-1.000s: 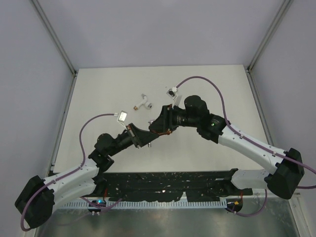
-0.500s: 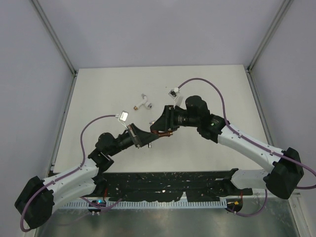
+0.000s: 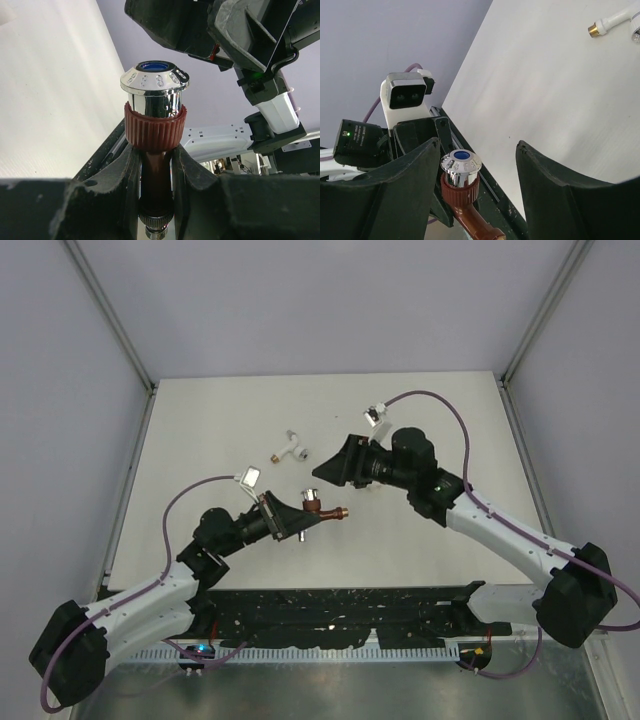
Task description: Install the water faucets
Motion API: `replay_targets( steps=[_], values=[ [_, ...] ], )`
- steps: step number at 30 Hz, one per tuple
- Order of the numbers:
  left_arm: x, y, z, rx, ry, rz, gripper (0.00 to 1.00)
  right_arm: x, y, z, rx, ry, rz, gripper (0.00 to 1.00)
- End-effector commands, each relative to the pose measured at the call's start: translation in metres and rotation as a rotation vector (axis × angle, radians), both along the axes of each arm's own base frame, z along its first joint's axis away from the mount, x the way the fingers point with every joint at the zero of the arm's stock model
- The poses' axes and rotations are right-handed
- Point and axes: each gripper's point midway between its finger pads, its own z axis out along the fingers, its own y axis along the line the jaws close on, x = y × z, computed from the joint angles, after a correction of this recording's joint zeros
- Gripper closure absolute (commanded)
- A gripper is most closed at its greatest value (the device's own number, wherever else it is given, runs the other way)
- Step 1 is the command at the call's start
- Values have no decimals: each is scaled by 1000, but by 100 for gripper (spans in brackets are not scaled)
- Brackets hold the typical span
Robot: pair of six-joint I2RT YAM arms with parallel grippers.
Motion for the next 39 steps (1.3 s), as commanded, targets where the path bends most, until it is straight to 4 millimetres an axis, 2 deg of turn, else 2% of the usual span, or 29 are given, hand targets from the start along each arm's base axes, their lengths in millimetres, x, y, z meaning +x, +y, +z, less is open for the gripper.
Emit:
replay_targets(
  steps=[1, 9, 12, 15, 20, 22, 26, 27, 29, 32, 36, 39],
  values=[
    [2, -1, 32, -67, -49, 1, 100, -15, 2, 12, 30, -34, 68, 33],
    [7, -9, 37, -75, -42, -20, 100, -45, 13, -9, -14, -15, 212, 32],
    [4, -11, 37, -76, -46, -40, 100, -48, 16, -13, -9, -7, 232, 34],
    [1, -12, 37, -75, -58, -56, 100, -46, 18, -7, 17, -22, 232, 36],
    [-1, -12, 42, -75, -81, -73, 100, -43, 23, -8, 40, -4, 230, 44],
    [-2, -13, 42, -72, -86, -78, 100, -42, 25, -7, 56, 2, 229, 48],
    [-2, -11, 39, -70, -84, -71, 100, -43, 26, -6, 63, 5, 233, 76],
    [-1, -11, 39, -71, -84, -60, 95, -43, 25, -5, 67, 3, 231, 83],
    [1, -10, 39, -72, -78, -47, 78, -42, 25, -3, 65, -7, 209, 86],
    [4, -10, 45, -76, -83, -36, 60, -46, 27, -1, 63, -18, 201, 93],
    [7, -11, 48, -81, -75, -28, 48, -48, 31, 3, 51, -42, 174, 95],
    [10, -10, 47, -86, -61, -9, 48, -49, 33, 6, 31, -62, 147, 95]
  ],
)
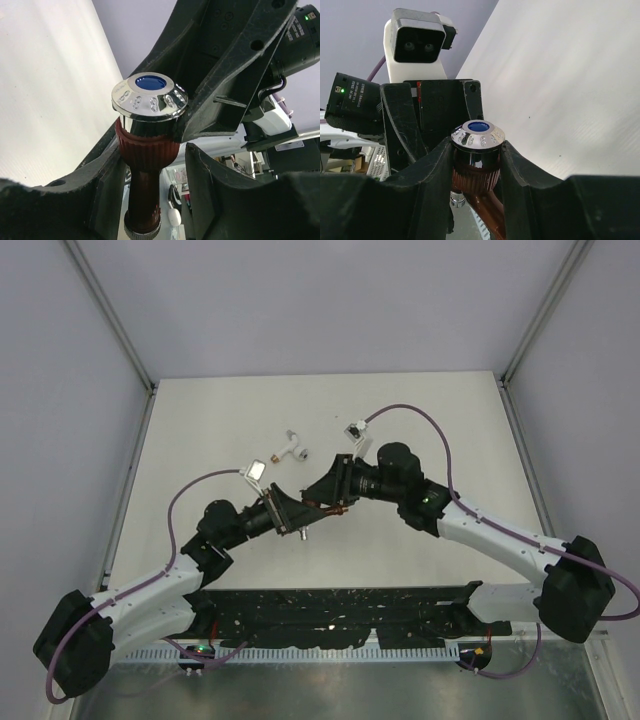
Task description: Install the water faucets
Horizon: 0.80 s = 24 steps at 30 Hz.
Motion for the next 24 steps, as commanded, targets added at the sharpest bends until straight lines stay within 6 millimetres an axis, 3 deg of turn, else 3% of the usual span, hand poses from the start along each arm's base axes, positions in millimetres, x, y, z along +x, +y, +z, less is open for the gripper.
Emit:
replay_targets(
  steps=[1, 11, 20, 24],
  values=[
    [5, 0, 38, -85, -66, 27, 48, -6, 3, 27, 24, -92, -29, 94],
    [7, 0, 33, -87, -41, 56, 55, -3, 5, 31, 19, -86, -113, 95],
    [2, 0, 27, -83, -38, 57, 48, 6, -5, 33, 19, -92, -195, 95],
    [1, -3, 26, -80, -38, 46, 49, 4, -2, 31, 23, -80, -183, 95]
  ],
)
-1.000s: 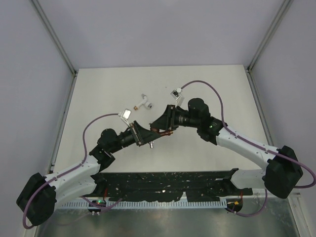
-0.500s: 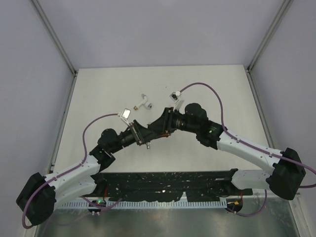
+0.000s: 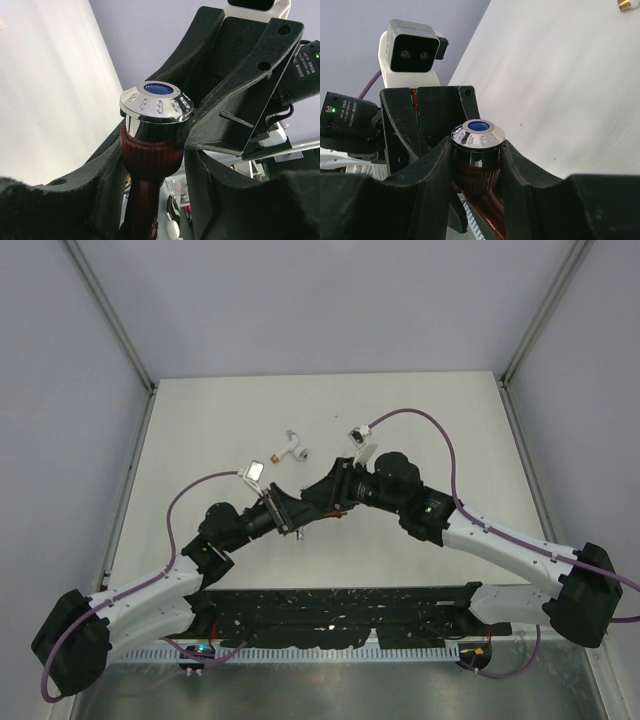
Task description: Install the water faucets
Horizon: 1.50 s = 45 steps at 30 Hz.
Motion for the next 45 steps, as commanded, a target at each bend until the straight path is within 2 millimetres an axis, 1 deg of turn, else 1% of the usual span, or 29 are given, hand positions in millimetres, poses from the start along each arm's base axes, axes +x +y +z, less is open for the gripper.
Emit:
replay_targets(
  steps=[1, 3, 5, 8, 14, 18, 21, 25, 28, 33, 34, 35, 36, 37, 38, 39, 40, 41, 42, 43, 44, 45],
  values=[
    [-3, -2, 21, -56, -52, -8, 50, 4, -1, 25, 57, -44, -33, 95],
    [-3, -3, 21, -58, -52, -9, 55, 5, -2, 25, 55, -46, -39, 95],
    [-5, -3, 21, -60, -54, -14, 56, 5, -4, 25, 57, -46, -50, 95],
    [-6, -3, 22, -66, -60, -11, 54, 7, -6, 23, 52, -50, -63, 95],
    [-9, -4, 26, -73, -75, -23, 53, 7, -5, 24, 60, -46, -65, 95],
    [-12, -5, 25, -73, -82, -34, 49, 8, -6, 25, 64, -51, -69, 95],
    [-13, -5, 24, -70, -91, -36, 50, 7, -5, 26, 67, -52, -65, 95],
    [-13, -5, 23, -67, -99, -37, 60, 6, -5, 27, 73, -49, -60, 95],
    [-14, -4, 23, -69, -105, -33, 73, 6, -5, 28, 76, -50, -60, 95],
    [-11, 1, 22, -69, -115, -1, 92, 5, -7, 26, 73, -54, -60, 95],
    [-11, 2, 21, -65, -117, 7, 95, 5, -9, 29, 75, -65, -64, 93],
    [-10, 4, 18, -54, -119, 16, 97, 6, -11, 27, 66, -65, -69, 90],
    [-9, 5, 15, -36, -120, 25, 100, 6, -13, 28, 60, -81, -69, 83],
    [-9, 7, 11, -16, -122, 34, 100, 7, -16, 27, 51, -81, -77, 79],
    [-7, 9, 10, 4, -138, 45, 100, 8, -19, 30, 46, -100, -80, 70],
    [-6, 11, 7, 28, -144, 54, 100, 11, -24, 27, 29, -101, -90, 65],
    [-3, 15, 4, 50, -147, 68, 100, 12, -29, 30, 23, -122, -95, 53],
    [0, 19, 1, 76, -154, 83, 100, 16, -36, 26, -7, -132, -109, 44],
    [3, 23, -1, 99, -157, 96, 100, 20, -43, 26, -17, -140, -127, 41],
    [7, 28, -7, 131, -152, 108, 100, 22, -51, 18, -64, -138, -133, 33],
    [11, 33, -12, 164, -145, 118, 100, 27, -59, 20, -78, -150, -152, 30],
    [14, 38, -16, 189, -142, 124, 100, 28, -66, 10, -128, -145, -151, 25]
  ],
)
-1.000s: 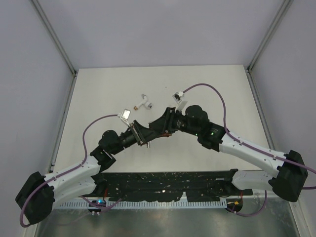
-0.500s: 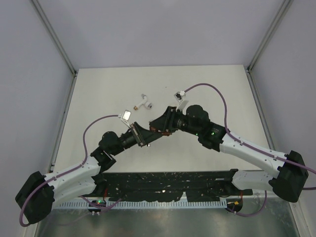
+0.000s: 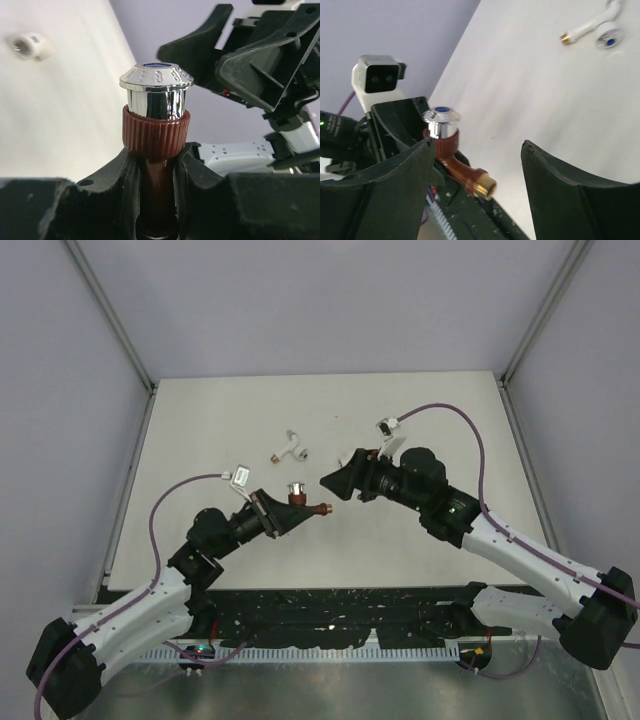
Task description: Install the water faucets
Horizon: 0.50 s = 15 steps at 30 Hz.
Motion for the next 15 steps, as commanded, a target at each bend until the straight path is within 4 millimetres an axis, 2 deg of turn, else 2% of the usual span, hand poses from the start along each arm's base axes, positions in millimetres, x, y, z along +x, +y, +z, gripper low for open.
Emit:
replay_targets(
  steps=[1, 3, 4, 5, 6, 9, 11, 12, 15],
  values=[
    [17, 22, -11, 127, -25, 61, 100, 22, -42, -3, -134, -78, -96, 23],
    [21, 30, -16, 158, -14, 58, 100, 29, -59, -17, -215, -65, -121, 20],
    [23, 35, -17, 171, -12, 58, 100, 33, -69, -30, -284, -56, -140, 19],
    [25, 39, -18, 186, -7, 57, 100, 39, -78, -33, -316, -49, -169, 19],
    [27, 43, -17, 204, -18, 54, 99, 42, -89, -46, -387, -34, -189, 18],
    [34, 55, -8, 244, -37, 46, 97, 55, -113, -73, -500, 15, -241, 18],
    [38, 62, 2, 256, -57, 45, 98, 63, -123, -86, -532, 42, -262, 18],
    [40, 65, 8, 264, -70, 43, 99, 71, -134, -92, -562, 53, -310, 18],
    [46, 70, 21, 279, -94, 18, 100, 87, -145, -112, -631, 87, -332, 20]
  ],
)
